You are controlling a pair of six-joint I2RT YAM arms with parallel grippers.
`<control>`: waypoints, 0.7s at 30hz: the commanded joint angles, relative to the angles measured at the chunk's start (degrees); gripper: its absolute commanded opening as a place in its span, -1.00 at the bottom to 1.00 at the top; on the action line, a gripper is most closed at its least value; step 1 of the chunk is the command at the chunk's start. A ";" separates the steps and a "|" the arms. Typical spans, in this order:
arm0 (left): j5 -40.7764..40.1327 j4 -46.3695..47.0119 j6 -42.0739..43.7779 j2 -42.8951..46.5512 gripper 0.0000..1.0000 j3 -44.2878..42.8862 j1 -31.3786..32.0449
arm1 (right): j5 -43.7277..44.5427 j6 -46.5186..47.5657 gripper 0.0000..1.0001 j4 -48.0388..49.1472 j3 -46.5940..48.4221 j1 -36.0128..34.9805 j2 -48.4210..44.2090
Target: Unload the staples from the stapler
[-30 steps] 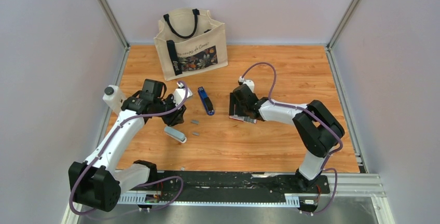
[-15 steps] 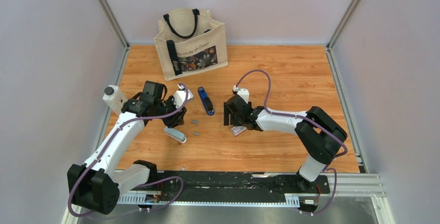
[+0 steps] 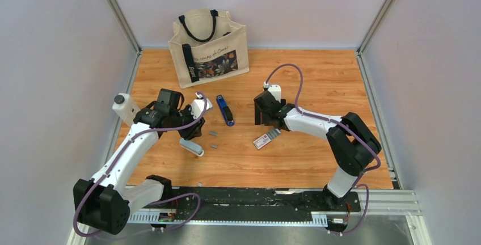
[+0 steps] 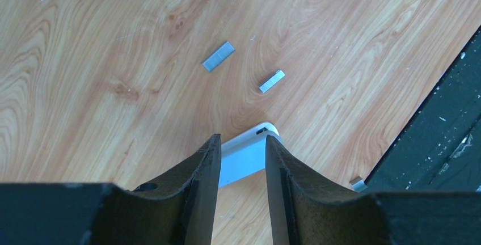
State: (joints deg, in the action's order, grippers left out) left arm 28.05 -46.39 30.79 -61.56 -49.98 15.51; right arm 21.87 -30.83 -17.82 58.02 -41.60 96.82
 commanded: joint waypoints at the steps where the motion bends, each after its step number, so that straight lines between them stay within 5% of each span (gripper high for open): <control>1: -3.77 1.74 0.68 0.13 -0.13 0.14 2.15 | 3.44 1.48 0.50 -1.42 -0.36 0.21 1.53; 21: -5.03 0.95 0.41 3.73 -0.12 -0.39 5.32 | 3.44 -4.15 0.25 -8.54 -3.70 0.47 -0.47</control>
State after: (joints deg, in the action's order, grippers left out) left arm 22.52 -45.45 30.96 -60.01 -49.98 20.29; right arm 24.16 -32.36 -22.44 57.58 -41.36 99.85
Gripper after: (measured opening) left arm 0.438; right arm 0.628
